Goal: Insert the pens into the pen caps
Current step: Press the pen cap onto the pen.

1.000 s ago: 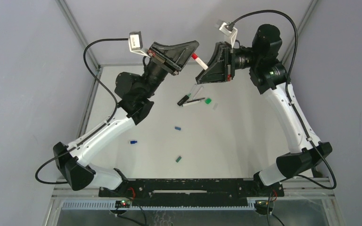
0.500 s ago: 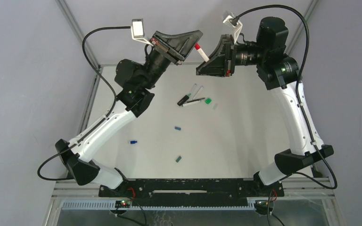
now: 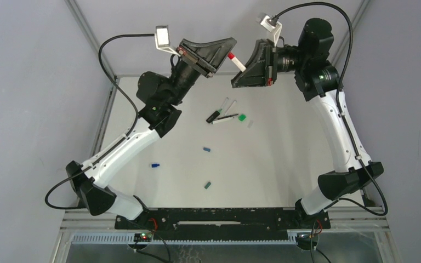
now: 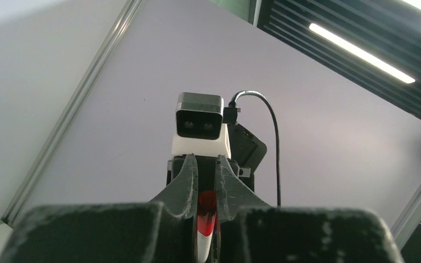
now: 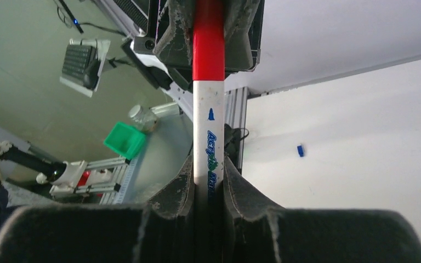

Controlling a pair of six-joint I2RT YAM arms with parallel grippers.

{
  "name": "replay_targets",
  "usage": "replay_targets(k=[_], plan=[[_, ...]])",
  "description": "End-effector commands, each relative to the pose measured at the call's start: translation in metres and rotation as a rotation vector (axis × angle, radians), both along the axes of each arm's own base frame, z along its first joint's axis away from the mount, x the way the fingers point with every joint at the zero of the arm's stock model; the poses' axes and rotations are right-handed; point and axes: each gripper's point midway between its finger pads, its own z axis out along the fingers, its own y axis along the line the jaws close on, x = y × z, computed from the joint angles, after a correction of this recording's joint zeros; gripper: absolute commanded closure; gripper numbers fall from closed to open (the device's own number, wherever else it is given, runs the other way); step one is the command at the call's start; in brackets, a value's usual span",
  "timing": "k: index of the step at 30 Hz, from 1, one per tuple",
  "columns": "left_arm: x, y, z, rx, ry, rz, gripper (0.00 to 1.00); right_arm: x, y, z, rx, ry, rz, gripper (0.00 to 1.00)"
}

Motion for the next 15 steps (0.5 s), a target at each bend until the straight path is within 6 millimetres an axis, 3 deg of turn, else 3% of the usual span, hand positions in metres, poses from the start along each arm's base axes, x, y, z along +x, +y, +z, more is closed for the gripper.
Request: replay_targets(k=[1,5,8,11,14,15], plan=[[-0.073,-0.082,-0.184,0.438,0.352,-0.526,1.00,0.022,0.018,0.018,0.085,-0.293,-0.159,1.00],[-0.053,-0.057,-0.144,0.290,0.310,-0.423,1.00,0.007,0.017,-0.034,-0.028,-0.302,-0.126,1.00],[-0.045,-0.047,-0.122,0.247,0.273,-0.364,0.94,0.001,0.011,-0.058,-0.064,-0.273,-0.125,1.00],[-0.041,-0.042,-0.115,0.243,0.272,-0.328,0.87,0.004,0.000,-0.069,-0.074,-0.227,-0.152,1.00],[-0.040,-0.037,-0.110,0.234,0.261,-0.312,0.73,0.001,-0.007,-0.076,-0.084,-0.213,-0.161,1.00],[-0.040,-0.035,-0.110,0.237,0.256,-0.302,0.64,0.000,-0.010,-0.078,-0.085,-0.214,-0.165,1.00]])
